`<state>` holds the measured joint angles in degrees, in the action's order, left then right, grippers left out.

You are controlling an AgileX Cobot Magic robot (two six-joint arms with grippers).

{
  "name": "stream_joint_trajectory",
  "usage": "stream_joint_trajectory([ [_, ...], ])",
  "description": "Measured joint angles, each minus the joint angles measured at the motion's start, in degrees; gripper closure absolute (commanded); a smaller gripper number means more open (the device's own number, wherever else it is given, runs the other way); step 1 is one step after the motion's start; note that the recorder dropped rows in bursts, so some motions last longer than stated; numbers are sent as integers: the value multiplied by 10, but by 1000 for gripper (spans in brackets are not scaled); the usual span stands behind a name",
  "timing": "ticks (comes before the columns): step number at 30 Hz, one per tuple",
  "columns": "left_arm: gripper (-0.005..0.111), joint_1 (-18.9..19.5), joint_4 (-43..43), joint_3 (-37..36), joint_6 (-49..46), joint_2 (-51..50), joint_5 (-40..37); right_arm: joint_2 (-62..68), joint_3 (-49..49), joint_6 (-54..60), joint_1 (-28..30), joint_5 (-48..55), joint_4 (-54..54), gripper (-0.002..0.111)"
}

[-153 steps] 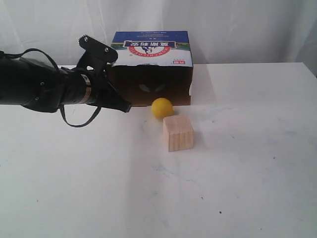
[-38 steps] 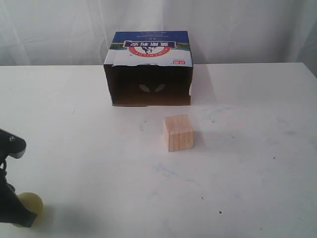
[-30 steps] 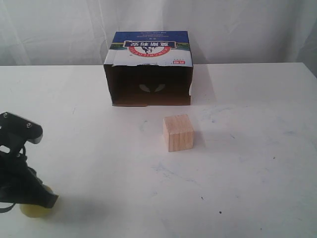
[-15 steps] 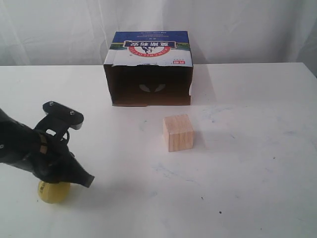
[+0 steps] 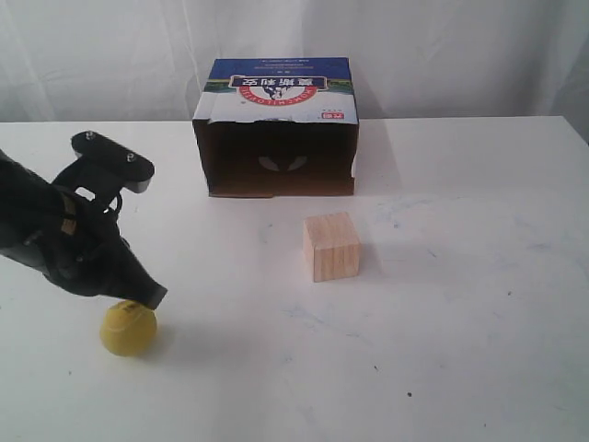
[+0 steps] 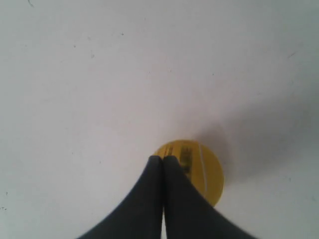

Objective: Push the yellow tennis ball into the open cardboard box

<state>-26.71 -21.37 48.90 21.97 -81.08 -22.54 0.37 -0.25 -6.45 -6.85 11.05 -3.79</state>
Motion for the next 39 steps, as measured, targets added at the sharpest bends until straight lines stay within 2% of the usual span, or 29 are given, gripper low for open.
stream_joint_trajectory([
  [4, 107, 0, -1, -24, 0, -3, 21, 0, 0, 0, 0, 0, 0, 108],
  [10, 107, 0, -3, -27, 0, -71, 83, 0, 0, 0, 0, 0, 0, 108],
  [18, 107, -6, -10, 8, 0, -118, 164, 0, 0, 0, 0, 0, 0, 108],
  [39, 107, -32, -10, 93, 0, -175, 132, 0, 0, 0, 0, 0, 0, 108],
])
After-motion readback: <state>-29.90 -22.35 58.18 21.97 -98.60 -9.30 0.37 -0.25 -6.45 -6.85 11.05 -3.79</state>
